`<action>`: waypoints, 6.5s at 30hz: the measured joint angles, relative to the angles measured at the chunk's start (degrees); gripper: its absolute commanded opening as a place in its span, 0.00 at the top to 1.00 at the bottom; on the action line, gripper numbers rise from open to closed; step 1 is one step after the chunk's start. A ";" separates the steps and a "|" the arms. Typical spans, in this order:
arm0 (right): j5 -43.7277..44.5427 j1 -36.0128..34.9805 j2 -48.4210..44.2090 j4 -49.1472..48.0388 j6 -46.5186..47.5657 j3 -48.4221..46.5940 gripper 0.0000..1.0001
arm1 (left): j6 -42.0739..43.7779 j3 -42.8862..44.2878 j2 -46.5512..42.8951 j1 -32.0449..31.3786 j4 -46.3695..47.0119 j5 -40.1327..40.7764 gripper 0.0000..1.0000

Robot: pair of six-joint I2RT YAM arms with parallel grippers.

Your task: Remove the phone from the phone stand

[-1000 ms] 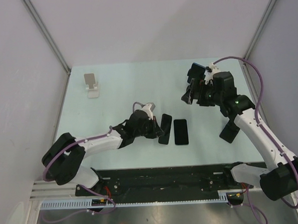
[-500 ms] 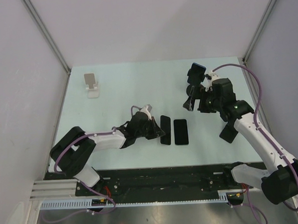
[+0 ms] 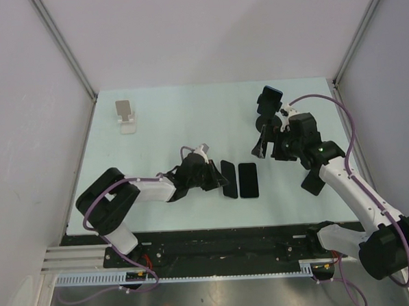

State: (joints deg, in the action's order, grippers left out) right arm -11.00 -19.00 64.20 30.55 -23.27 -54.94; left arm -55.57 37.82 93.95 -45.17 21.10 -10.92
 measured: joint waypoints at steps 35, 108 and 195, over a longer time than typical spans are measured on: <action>0.07 0.96 0.87 -0.46 1.03 0.72 0.00 | 1.73 6.29 3.56 1.46 -7.74 -1.92 0.16; 26.60 26.49 -7.72 -7.50 0.85 16.15 1.00 | 45.11 7.26 -32.74 1.99 -18.27 23.32 0.00; 12.48 -16.74 7.10 -23.74 -11.82 -2.01 0.07 | -1.49 10.23 -16.94 8.04 -15.89 13.77 1.00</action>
State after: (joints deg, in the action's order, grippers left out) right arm 1.48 -35.75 71.31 6.81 -35.09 -56.95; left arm -57.06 48.05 77.01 -37.12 5.21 2.85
